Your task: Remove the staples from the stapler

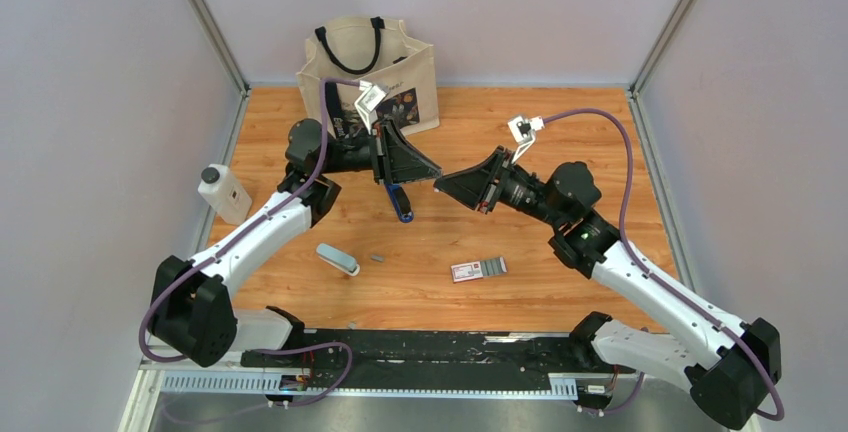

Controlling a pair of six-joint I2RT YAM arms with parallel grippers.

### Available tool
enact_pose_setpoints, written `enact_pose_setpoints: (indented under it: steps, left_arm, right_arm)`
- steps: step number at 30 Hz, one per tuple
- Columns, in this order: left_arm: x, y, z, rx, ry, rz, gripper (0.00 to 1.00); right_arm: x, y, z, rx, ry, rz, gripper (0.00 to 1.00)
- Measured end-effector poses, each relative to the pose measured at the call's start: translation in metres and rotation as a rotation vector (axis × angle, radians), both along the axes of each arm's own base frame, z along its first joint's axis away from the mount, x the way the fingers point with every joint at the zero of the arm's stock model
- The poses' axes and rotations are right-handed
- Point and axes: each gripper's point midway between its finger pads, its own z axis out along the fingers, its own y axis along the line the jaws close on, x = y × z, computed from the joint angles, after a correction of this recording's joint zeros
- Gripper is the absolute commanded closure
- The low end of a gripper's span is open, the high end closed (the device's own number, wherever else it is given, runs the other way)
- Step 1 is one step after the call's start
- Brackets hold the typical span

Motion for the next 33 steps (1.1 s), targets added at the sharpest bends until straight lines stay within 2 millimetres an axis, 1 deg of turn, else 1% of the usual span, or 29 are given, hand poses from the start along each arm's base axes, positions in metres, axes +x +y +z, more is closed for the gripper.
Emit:
enact_pose_setpoints:
  steps: [1,3,4,5,7,8,10,12,14,16,18,19,21,23,25,27,29,31,33]
  left_arm:
    - [0.000,0.000,-0.001,0.003,0.000,0.001,0.72]
    - [0.001,0.000,-0.003,0.012,0.003,0.003,0.65]
    - [0.001,0.000,-0.005,0.018,0.002,0.004,0.56]
    - [0.001,0.000,-0.008,0.026,0.000,0.004,0.39]
    - [0.001,0.000,-0.013,0.053,0.008,0.003,0.26]
    - [0.002,0.000,-0.015,0.069,0.004,0.007,0.24]
    - [0.008,0.000,-0.017,0.106,-0.001,0.025,0.24]
    - [0.013,0.002,-0.018,0.149,-0.025,0.048,0.23]
    - [0.023,0.008,-0.019,0.205,-0.056,0.094,0.22]
    - [0.032,0.016,-0.020,0.265,-0.105,0.144,0.22]
    - [0.041,0.029,-0.025,0.342,-0.151,0.195,0.22]
    - [0.044,0.036,-0.029,0.383,-0.173,0.214,0.22]
    - [0.046,0.050,-0.041,0.468,-0.208,0.235,0.22]
    - [0.046,0.065,-0.062,0.566,-0.226,0.249,0.22]
    - [0.044,0.078,-0.084,0.643,-0.219,0.251,0.22]
    - [0.036,0.090,-0.110,0.724,-0.205,0.246,0.22]
    - [0.028,0.100,-0.132,0.790,-0.182,0.232,0.22]
    - [0.023,0.107,-0.144,0.834,-0.171,0.222,0.24]
    - [0.022,0.111,-0.150,0.862,-0.179,0.222,0.24]
  right_arm:
    - [0.000,0.000,-0.001,-0.002,0.001,0.000,0.83]
    - [-0.001,-0.001,-0.002,-0.011,0.003,-0.004,0.86]
    - [-0.001,-0.002,-0.005,-0.018,0.008,-0.009,0.86]
    - [-0.001,-0.004,-0.007,-0.028,0.011,-0.018,0.87]
    - [0.000,-0.008,-0.013,-0.053,0.020,-0.041,0.87]
    - [0.000,-0.010,-0.016,-0.069,0.026,-0.054,0.88]
    - [0.001,-0.015,-0.028,-0.117,0.042,-0.080,0.87]
    - [0.004,-0.021,-0.046,-0.185,0.072,-0.109,0.87]
    - [0.007,-0.028,-0.069,-0.269,0.114,-0.148,0.87]
    - [0.009,-0.038,-0.097,-0.371,0.166,-0.185,0.88]
    - [0.012,-0.046,-0.121,-0.456,0.214,-0.220,0.90]
    - [0.014,-0.051,-0.138,-0.513,0.251,-0.240,0.90]
    - [0.016,-0.061,-0.174,-0.635,0.331,-0.274,0.90]
    - [0.013,-0.072,-0.211,-0.771,0.411,-0.302,0.89]
    - [0.007,-0.084,-0.237,-0.875,0.458,-0.324,0.89]
    - [0.002,-0.096,-0.250,-0.942,0.474,-0.352,0.85]
    - [0.000,-0.104,-0.257,-0.979,0.478,-0.378,0.85]
    - [0.002,-0.109,-0.262,-1.009,0.483,-0.403,0.85]
    - [0.002,-0.113,-0.269,-1.044,0.488,-0.418,0.85]
